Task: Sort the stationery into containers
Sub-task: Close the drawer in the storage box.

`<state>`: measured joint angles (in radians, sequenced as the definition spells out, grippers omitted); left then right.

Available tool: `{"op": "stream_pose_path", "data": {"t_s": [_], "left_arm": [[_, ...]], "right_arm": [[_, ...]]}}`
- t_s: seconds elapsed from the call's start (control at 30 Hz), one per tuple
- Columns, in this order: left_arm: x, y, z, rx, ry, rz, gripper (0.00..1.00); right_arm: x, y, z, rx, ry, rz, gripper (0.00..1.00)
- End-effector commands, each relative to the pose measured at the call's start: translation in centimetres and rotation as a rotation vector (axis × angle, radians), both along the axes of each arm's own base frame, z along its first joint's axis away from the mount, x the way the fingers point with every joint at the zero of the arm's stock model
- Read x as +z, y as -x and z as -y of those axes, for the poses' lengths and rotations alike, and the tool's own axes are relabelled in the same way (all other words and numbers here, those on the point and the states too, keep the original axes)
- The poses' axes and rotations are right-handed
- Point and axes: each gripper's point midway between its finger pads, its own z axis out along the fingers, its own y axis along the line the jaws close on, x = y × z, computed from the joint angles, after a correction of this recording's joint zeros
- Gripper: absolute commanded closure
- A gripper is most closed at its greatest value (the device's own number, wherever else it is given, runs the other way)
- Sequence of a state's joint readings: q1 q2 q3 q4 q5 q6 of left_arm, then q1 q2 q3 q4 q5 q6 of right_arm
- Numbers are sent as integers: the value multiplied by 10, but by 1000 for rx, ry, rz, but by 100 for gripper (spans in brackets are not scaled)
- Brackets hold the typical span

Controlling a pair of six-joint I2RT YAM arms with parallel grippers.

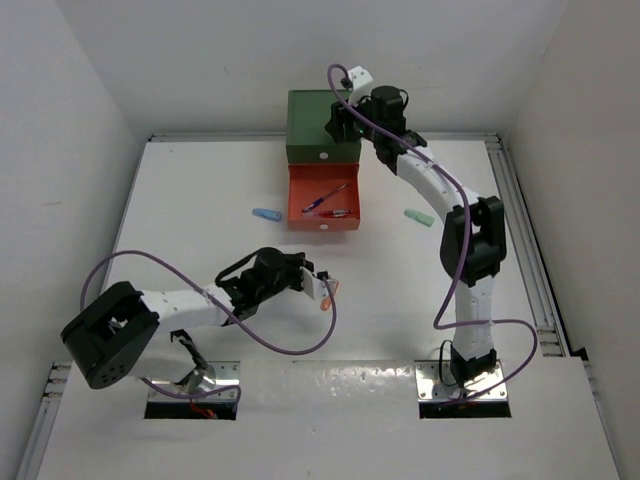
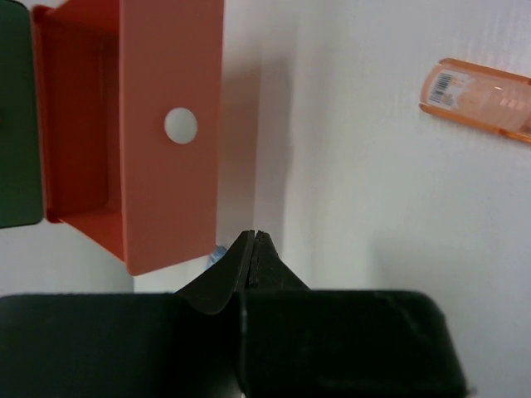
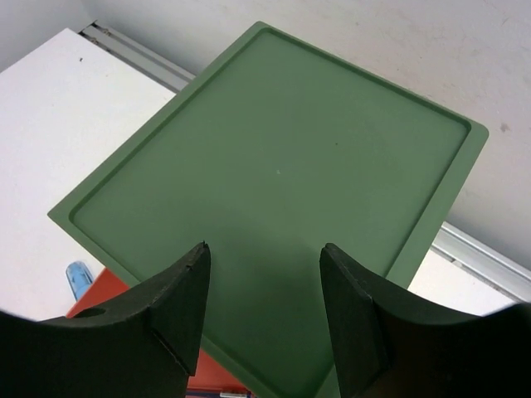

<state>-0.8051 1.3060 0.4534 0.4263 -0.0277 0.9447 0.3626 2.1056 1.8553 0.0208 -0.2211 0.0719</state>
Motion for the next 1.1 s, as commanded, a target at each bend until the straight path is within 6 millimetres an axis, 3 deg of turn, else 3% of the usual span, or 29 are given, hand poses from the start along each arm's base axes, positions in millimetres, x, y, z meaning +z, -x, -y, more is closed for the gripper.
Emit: {"op": "stream_pose_path", "data": {"t_s": [0.0,0.3,0.43,1.07], "left_arm": [[31,-12,16,-22,67,138,100],[29,-24,23,-40,32,260,100],[22,-34,24,-5,-5,295,100],[31,-83,27,153,25,376,100]], "right_arm": [[-5,1,-6,25,-5,3,44],[-24,7,-5,29,6,-53,44],[-24,8,-2,23,3,-57,43],[-31,22,7,35,17,-77,44]]}}
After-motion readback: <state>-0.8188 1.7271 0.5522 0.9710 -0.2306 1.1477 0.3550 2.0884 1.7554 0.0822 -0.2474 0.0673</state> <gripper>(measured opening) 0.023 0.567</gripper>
